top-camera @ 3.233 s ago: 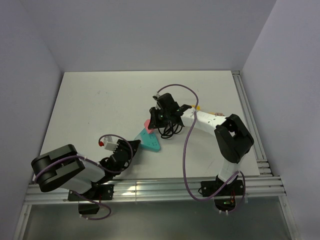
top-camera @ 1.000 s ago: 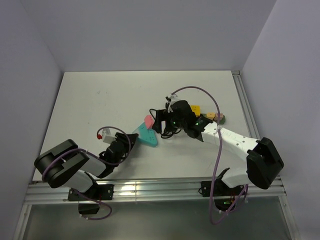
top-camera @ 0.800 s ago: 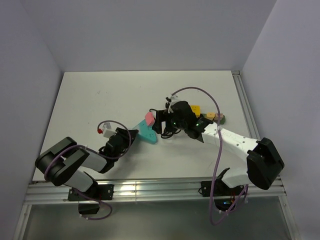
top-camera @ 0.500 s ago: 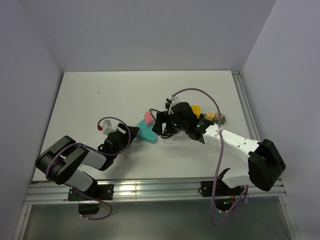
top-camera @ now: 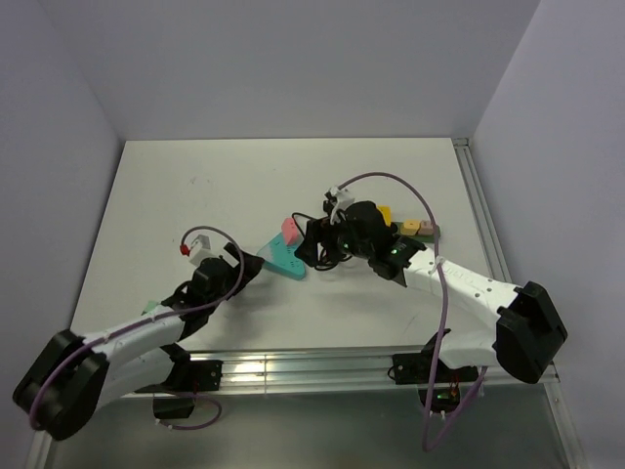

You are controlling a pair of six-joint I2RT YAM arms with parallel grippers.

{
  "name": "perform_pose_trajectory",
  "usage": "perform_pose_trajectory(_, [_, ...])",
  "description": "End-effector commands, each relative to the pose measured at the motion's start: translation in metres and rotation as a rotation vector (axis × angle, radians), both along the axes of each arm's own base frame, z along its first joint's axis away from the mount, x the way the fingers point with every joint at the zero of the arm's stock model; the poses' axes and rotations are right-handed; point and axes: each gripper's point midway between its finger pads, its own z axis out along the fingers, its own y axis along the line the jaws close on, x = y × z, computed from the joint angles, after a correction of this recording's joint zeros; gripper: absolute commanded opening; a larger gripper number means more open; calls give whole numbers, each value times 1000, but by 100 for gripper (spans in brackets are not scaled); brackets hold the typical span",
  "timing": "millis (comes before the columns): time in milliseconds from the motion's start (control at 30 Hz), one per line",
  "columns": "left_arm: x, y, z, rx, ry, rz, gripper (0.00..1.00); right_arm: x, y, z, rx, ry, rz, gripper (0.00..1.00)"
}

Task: Insert the plug
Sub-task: Pick up the plug from the corner of the board.

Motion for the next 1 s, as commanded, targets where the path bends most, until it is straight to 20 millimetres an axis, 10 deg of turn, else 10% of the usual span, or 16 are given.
perform_pose_trajectory(0, [-19, 34, -5, 172, 117, 60, 99, -6, 9, 14, 37, -55, 57, 95])
perform_pose_trajectory(267, [-31, 78, 64, 218, 38, 192, 100, -17, 41, 0, -43, -48, 130, 95])
perform_pose_trajectory(667, [-62, 148, 59, 279, 314, 708, 95, -28, 38, 17, 14, -81, 140, 95])
perform_pose_trajectory(967, [-74, 167, 84, 9, 128, 809, 98, -27, 43, 5, -6, -47, 157, 95])
